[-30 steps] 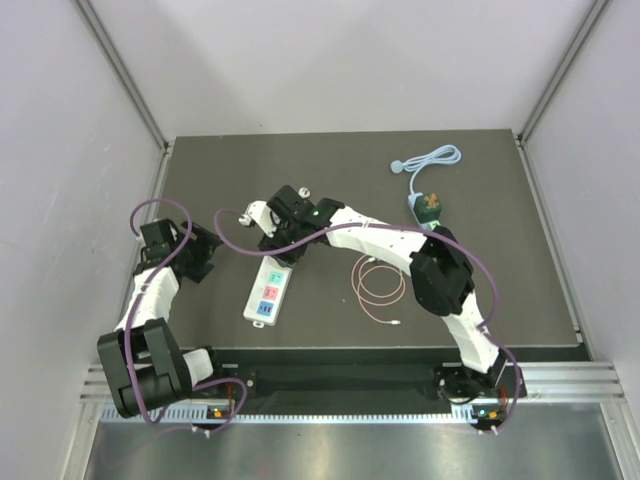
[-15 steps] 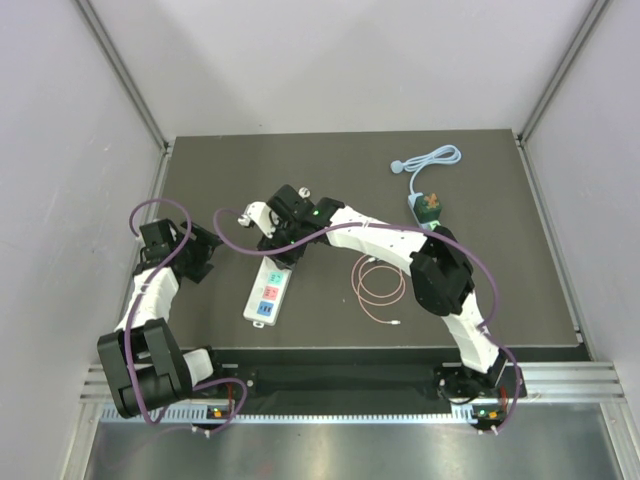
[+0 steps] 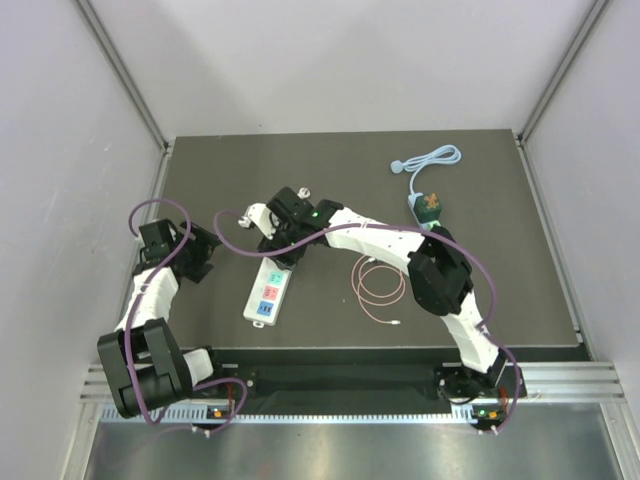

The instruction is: Insert the plug

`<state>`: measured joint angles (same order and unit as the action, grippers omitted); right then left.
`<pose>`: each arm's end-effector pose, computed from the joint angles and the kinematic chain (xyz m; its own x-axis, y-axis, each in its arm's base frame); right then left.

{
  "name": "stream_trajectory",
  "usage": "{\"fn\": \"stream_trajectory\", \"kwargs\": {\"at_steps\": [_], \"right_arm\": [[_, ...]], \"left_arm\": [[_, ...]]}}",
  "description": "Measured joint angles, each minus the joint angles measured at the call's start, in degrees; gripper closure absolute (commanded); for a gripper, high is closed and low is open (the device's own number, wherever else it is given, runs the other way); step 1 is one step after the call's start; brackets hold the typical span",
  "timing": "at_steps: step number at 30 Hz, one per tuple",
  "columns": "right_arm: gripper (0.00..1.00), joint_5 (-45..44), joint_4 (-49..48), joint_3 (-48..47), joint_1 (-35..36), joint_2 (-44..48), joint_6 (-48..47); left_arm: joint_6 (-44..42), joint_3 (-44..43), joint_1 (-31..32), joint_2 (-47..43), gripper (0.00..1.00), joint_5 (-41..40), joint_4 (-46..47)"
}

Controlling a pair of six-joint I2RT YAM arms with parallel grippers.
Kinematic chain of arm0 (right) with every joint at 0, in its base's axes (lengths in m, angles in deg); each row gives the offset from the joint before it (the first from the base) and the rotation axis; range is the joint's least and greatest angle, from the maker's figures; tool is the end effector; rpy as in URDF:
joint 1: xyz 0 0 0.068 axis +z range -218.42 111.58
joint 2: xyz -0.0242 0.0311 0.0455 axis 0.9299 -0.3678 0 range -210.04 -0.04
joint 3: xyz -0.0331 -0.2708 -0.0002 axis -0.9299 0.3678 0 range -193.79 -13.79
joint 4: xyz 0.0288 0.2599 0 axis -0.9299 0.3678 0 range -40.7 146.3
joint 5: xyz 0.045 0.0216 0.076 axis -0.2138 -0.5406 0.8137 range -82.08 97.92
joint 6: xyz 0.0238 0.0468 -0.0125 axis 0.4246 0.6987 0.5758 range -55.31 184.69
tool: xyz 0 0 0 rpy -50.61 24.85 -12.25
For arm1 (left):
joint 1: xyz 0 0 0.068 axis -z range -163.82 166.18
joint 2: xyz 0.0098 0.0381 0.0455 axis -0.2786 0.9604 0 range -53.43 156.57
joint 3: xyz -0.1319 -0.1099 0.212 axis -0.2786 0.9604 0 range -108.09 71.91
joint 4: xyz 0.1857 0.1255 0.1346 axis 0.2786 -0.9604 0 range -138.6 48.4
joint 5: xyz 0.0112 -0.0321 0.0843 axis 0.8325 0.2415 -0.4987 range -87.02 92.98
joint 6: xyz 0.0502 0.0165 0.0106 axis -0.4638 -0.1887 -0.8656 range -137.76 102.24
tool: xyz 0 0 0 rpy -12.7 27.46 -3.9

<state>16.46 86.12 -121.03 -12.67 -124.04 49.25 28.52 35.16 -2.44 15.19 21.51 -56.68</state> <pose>0.2682 0.4034 0.2312 -0.2057 -0.7700 -0.6040 -0.9563 0.2892 -0.0430 0.2283 0.0649 0.2022 -0.4084 -0.8607 -0.3041 -0.5676 0.5003 -0.6539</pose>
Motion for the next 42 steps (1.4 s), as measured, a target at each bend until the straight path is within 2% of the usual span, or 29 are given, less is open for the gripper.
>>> {"fn": "stream_trajectory", "kwargs": {"at_steps": [13,19,25,30,32,39,42], "right_arm": [[1.00,0.8,-0.2,-0.1,0.0,-0.7,0.0],[1.00,0.7,-0.3,-0.2,0.1,-1.0,0.0],[1.00,-0.7,4.6,-8.1,1.0,-5.3,-0.5],[1.00,-1.0,4.3,-8.6,1.4,-6.2,-0.5],[1.00,-1.0,2.2,-6.4,1.4,-5.4,-0.2],[1.00,-1.3,-15.2,12.3,1.3,3.0,3.4],[1.00,-1.1,-20.4,16.4,1.2,4.1,5.3]], "left_arm": [[0.1,0.0,-0.1,0.0,0.14,-0.3,0.0],[2.5,0.0,-0.9,0.2,0.14,-4.3,-0.5],[4.8,-2.5,-3.0,3.8,0.14,-8.5,-1.7],[5.8,-4.8,-5.9,6.0,0.14,-9.2,-2.1],[6.0,-5.0,-6.2,6.1,0.14,-9.3,-2.1],[6.1,-5.0,-6.2,5.6,0.15,-9.5,-2.1],[6.1,-5.0,-6.2,5.5,0.15,-9.4,-2.1]]}}
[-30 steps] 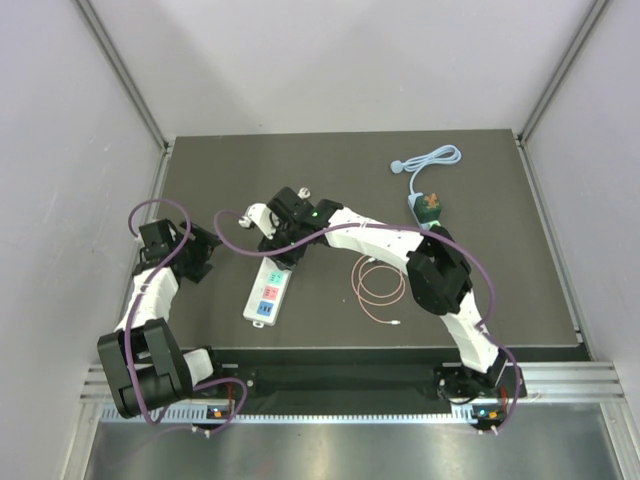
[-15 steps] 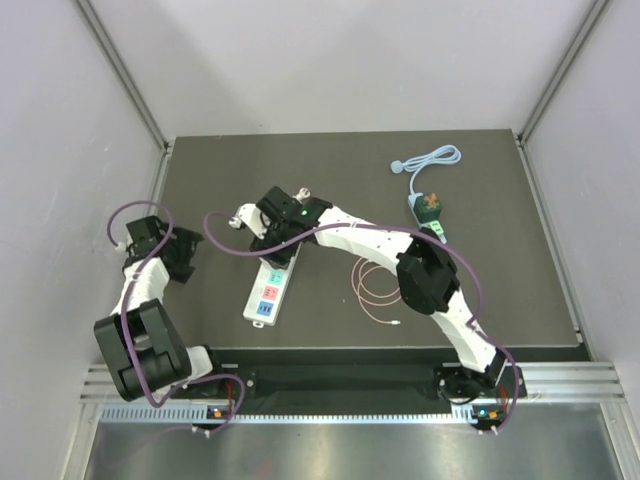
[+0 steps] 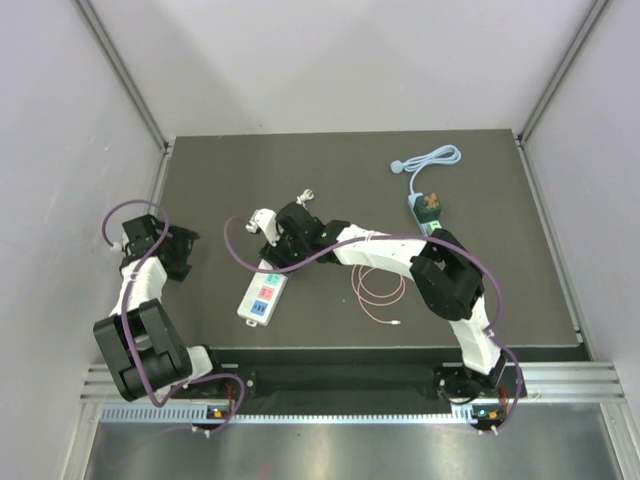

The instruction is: Insert the plug

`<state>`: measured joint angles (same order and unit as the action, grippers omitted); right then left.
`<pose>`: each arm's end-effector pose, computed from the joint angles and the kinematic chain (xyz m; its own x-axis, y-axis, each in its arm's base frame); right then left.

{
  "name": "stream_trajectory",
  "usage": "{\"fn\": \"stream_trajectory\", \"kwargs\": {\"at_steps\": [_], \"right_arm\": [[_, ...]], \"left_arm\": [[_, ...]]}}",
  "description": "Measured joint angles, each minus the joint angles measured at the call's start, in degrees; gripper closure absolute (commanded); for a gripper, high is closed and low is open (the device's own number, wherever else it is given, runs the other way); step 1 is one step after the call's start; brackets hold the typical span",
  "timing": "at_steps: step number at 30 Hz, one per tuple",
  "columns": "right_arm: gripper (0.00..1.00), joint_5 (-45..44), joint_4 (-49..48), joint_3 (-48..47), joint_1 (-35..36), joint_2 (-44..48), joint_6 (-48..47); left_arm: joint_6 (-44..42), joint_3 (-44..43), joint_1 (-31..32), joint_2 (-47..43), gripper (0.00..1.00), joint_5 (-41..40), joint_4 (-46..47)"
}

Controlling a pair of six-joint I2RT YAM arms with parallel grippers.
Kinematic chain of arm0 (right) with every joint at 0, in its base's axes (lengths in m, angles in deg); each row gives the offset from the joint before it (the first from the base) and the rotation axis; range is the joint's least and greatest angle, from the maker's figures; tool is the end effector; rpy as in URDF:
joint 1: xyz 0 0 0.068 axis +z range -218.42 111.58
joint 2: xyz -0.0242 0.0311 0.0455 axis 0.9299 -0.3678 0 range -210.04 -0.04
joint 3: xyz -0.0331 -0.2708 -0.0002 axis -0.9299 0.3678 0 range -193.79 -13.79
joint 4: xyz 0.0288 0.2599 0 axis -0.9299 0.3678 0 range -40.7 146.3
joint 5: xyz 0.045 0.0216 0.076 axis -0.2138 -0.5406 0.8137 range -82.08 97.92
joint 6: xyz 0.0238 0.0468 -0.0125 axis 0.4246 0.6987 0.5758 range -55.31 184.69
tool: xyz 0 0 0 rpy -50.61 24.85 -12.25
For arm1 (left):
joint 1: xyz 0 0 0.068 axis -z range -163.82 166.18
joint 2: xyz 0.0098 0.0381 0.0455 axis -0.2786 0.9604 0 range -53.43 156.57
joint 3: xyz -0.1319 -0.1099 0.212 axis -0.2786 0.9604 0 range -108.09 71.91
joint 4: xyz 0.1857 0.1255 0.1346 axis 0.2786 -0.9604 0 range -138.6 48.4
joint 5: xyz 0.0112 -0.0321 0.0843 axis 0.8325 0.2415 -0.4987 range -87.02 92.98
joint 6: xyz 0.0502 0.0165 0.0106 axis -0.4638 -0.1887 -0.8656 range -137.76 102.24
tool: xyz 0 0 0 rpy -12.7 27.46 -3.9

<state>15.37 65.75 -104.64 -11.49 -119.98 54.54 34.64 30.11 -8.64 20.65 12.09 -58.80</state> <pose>0.2534 0.3977 0.1975 -0.2282 -0.6708 -0.7057 -0.9353 0.3523 -0.0324 0.2363 0.1030 0.2043 -0.1666 -0.9389 -0.3012 -0.7425 0.3204 -0.5882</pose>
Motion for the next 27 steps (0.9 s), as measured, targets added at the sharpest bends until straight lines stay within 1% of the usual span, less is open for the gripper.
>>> {"fn": "stream_trajectory", "kwargs": {"at_steps": [7,10,13,17,19,20,21,23,24,26,27], "right_arm": [[1.00,-0.3,-4.9,1.9,0.0,0.0,2.8],[1.00,-1.1,-4.7,1.0,-0.1,-0.4,4.2],[1.00,-1.5,-3.4,-0.8,-0.6,-1.2,5.7],[0.95,-2.0,-1.5,-3.7,-1.9,-2.6,8.0],[0.86,-2.7,-0.3,-4.5,-2.8,-2.8,8.4],[0.80,-3.0,0.2,-4.7,-3.4,-2.8,8.7],[0.66,-3.3,0.7,-4.9,-3.9,-2.7,8.9],[0.53,-4.0,1.7,-4.9,-4.9,-2.2,9.3],[0.41,-4.2,2.4,-4.8,-5.2,-1.9,9.4],[0.31,-4.9,5.1,-4.8,-5.8,-1.0,9.7],[0.22,-5.2,7.0,-4.7,-6.1,-0.4,10.1]], "left_arm": [[-0.1,0.0,0.0,-0.5,0.16,0.1,0.0],[-1.0,0.1,0.0,-1.4,0.19,1.1,0.7],[-2.8,0.1,0.2,-1.8,0.19,1.7,1.2],[-5.7,0.1,1.0,-1.8,0.19,2.3,1.3],[-7.2,0.1,1.4,-1.8,0.23,5.0,1.8],[-7.9,0.0,1.7,-1.8,0.23,6.6,1.9],[-8.9,-0.3,2.1,-1.7,0.23,8.2,1.9],[-10.7,-1.3,3.1,-1.3,0.22,10.1,1.7],[-11.7,-2.0,3.6,-1.3,0.22,10.8,1.5],[-13.4,-3.6,4.4,-1.5,0.21,11.1,1.1],[-14.1,-4.4,4.6,-1.6,0.20,11.1,0.8]]}}
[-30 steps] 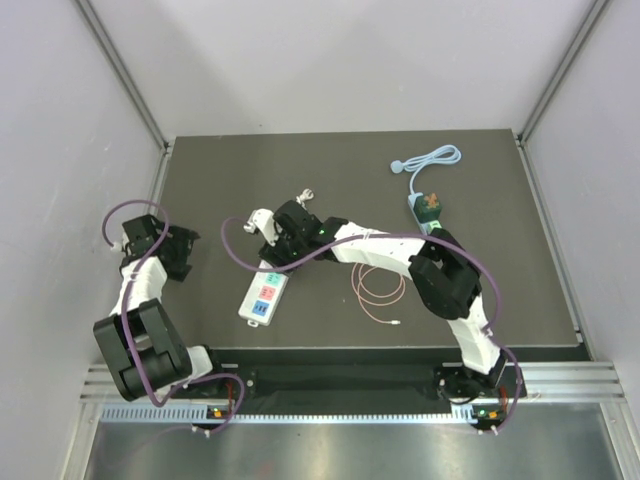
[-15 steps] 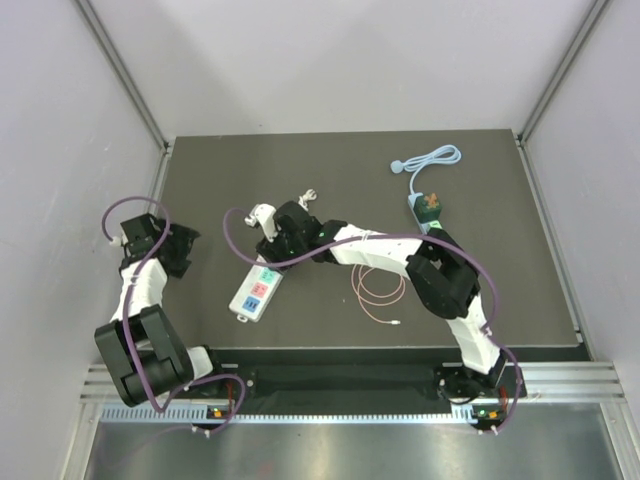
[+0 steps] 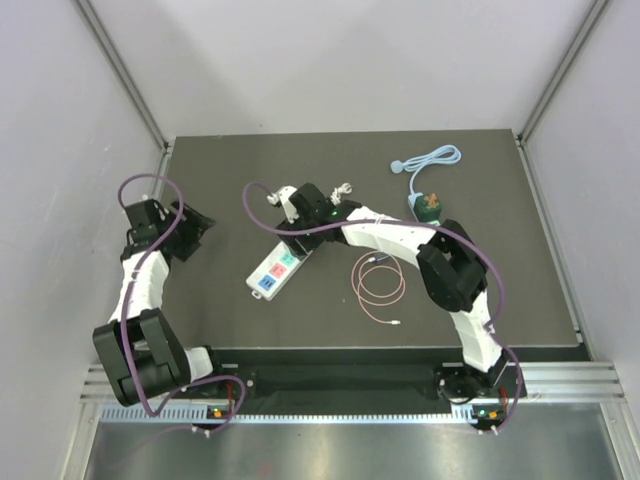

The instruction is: Insert the plug

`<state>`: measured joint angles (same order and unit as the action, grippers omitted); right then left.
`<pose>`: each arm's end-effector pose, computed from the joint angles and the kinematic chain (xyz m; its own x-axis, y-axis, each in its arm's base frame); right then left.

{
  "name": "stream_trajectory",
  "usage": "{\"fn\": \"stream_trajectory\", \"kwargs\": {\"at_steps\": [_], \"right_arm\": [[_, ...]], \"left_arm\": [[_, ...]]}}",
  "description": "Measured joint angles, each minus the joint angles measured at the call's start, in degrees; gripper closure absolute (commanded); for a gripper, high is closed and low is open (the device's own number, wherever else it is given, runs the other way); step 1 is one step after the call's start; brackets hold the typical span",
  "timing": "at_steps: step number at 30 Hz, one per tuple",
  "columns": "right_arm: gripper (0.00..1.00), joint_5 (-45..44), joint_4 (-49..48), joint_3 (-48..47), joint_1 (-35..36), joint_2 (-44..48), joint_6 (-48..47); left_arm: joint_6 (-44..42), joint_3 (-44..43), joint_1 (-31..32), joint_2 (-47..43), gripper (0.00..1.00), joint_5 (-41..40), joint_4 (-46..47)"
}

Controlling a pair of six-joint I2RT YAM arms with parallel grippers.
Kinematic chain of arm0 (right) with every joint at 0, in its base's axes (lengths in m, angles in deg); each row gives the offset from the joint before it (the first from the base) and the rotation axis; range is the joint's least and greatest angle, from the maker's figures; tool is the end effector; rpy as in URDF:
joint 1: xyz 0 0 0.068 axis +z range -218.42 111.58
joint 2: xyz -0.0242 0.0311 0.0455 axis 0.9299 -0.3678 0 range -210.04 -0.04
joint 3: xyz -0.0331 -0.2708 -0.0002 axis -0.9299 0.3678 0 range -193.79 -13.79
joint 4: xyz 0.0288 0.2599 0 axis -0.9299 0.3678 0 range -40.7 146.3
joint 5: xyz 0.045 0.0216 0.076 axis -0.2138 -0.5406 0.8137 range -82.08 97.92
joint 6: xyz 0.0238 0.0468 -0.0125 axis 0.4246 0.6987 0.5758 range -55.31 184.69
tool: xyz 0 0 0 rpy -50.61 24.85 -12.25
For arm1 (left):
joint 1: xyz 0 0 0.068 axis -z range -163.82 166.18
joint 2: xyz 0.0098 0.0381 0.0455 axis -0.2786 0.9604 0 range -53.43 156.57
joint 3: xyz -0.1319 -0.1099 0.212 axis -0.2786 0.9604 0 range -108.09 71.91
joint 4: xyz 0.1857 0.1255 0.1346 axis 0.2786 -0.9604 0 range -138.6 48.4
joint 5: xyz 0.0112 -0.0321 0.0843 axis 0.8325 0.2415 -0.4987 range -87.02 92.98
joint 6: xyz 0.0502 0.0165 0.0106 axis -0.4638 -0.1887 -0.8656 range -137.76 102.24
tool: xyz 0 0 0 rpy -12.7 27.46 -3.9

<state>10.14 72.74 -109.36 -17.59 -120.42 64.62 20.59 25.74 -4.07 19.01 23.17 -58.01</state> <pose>0.2983 0.3684 0.2111 -0.4702 -0.5792 -0.6659 -0.7915 0.6105 0.0280 0.2534 0.0803 0.2378 -0.4449 -0.7848 -0.4315 -0.4626 0.6139 -0.6396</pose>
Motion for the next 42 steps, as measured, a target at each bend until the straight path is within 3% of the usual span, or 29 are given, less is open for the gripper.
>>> {"fn": "stream_trajectory", "kwargs": {"at_steps": [3,4,10,14,17,23,38,41,42], "right_arm": [[0.02,-0.7,4.5,1.2,-0.7,2.6,0.4],[0.00,-0.7,5.7,1.9,-0.8,4.0,0.6],[0.00,-1.0,7.7,8.4,-1.7,17.9,1.9],[0.03,-3.1,6.8,17.8,-4.9,29.3,5.8],[0.07,-5.0,5.9,25.3,-8.6,33.2,8.5],[0.31,-6.9,6.6,38.3,-14.1,32.6,11.6],[0.41,-7.4,0.6,41.6,-18.5,25.7,10.7],[0.52,-7.3,-0.5,41.1,-19.5,25.1,9.8],[0.69,-7.2,-0.7,41.1,-19.5,25.1,9.4]], "left_arm": [[-1.6,-2.3,0.5,-0.7,0.18,0.0,-1.0],[-2.2,-3.0,0.9,-0.8,0.17,-0.1,-1.5],[-4.4,-5.3,5.1,-2.0,0.16,-0.5,-3.6],[-6.2,-5.7,8.5,-3.9,0.18,-1.4,-6.4],[-7.6,-6.3,12.8,-5.3,0.18,-2.3,-7.6],[-9.2,-6.4,21.7,-9.1,0.19,-2.4,-9.4],[-9.9,-7.8,23.7,-11.5,0.20,-2.3,-10.8],[-10.0,-7.8,24.0,-11.4,0.22,-2.3,-10.9],[-10.0,-7.8,24.2,-11.4,0.23,-2.2,-10.9]]}}
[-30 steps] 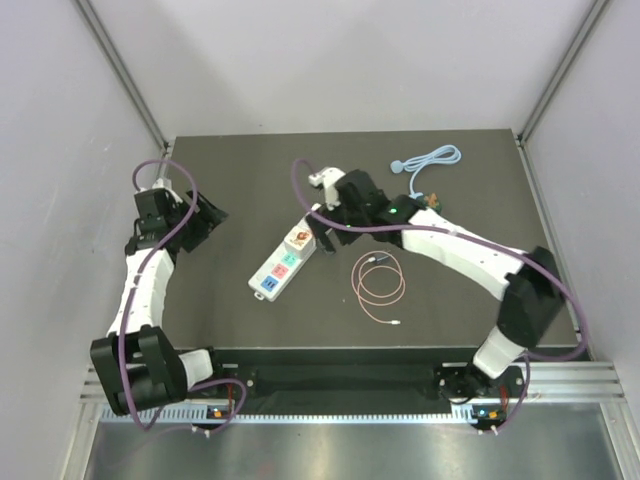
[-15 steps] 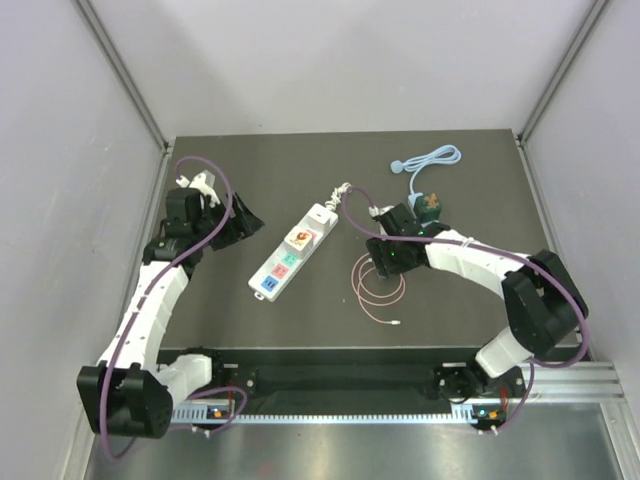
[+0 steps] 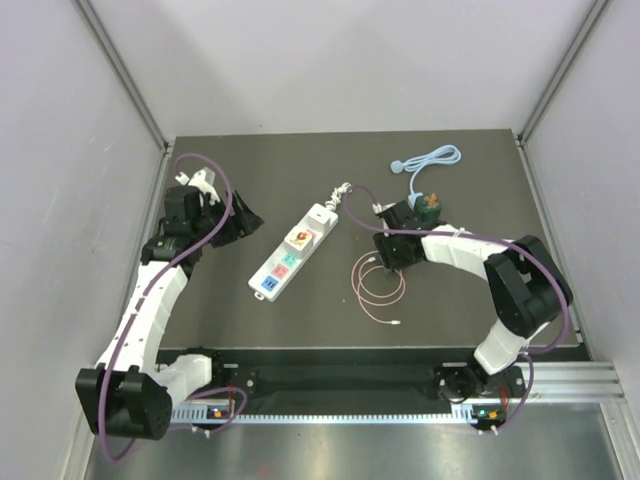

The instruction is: Insert the plug

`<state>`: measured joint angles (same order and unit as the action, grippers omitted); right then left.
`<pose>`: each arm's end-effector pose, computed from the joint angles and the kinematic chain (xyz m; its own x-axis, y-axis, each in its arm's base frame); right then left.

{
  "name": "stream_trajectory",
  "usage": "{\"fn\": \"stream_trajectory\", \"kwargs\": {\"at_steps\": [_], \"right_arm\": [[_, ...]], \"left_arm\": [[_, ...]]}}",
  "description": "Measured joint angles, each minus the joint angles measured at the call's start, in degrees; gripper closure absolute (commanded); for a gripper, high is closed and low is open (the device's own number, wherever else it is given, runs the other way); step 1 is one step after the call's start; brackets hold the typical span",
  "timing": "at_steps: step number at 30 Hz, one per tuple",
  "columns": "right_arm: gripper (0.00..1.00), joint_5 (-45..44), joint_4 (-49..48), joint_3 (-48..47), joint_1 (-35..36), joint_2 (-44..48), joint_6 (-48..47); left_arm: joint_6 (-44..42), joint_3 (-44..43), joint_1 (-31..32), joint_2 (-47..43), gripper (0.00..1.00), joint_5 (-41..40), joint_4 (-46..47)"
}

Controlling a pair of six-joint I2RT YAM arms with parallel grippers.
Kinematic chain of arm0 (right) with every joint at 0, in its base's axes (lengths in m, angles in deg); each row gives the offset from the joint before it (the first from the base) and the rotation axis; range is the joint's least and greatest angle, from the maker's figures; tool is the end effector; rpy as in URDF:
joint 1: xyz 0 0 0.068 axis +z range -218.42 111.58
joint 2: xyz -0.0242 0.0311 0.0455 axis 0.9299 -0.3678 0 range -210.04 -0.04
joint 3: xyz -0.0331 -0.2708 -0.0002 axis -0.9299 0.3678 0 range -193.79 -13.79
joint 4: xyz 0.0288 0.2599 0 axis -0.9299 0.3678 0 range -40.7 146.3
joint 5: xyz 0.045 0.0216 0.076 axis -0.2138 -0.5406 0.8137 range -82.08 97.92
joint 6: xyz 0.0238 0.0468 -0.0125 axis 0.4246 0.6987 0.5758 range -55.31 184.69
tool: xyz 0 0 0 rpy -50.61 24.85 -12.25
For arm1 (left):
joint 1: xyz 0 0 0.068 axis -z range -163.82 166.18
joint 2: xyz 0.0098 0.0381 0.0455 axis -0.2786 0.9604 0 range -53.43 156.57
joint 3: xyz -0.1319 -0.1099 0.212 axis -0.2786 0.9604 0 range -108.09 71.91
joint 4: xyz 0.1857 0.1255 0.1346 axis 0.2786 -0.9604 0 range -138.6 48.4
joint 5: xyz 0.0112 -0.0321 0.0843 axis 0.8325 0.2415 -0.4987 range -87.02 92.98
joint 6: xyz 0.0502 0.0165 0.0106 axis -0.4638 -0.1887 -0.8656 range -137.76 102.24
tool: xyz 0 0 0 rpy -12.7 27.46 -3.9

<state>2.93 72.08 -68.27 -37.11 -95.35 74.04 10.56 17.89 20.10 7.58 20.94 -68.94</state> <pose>0.2730 0.1625 0.1634 -0.8339 -0.3179 -0.4512 -0.3539 0.9353 -0.0048 0.2303 -0.0269 0.3134 -0.6466 -0.4080 -0.6446 0.0140 0.8384 -0.5448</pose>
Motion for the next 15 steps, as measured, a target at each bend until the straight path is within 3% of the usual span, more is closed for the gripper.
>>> {"fn": "stream_trajectory", "kwargs": {"at_steps": [3,5,9,15], "right_arm": [[0.95,1.2,-0.5,0.0,-0.1,0.0,-1.0],[1.00,1.9,-0.4,0.0,0.1,0.1,-1.9],[1.00,2.7,1.3,0.3,0.6,4.4,-3.2],[1.00,3.3,0.4,4.5,5.7,23.1,-2.2]], "left_arm": [[0.0,0.0,0.9,0.0,0.25,0.0,-0.2],[0.0,0.0,1.9,0.0,0.26,0.0,-0.2],[-0.2,-1.4,5.2,0.2,0.28,-0.2,-1.1],[0.0,-6.0,15.0,3.5,0.30,-3.5,-0.9]]}}
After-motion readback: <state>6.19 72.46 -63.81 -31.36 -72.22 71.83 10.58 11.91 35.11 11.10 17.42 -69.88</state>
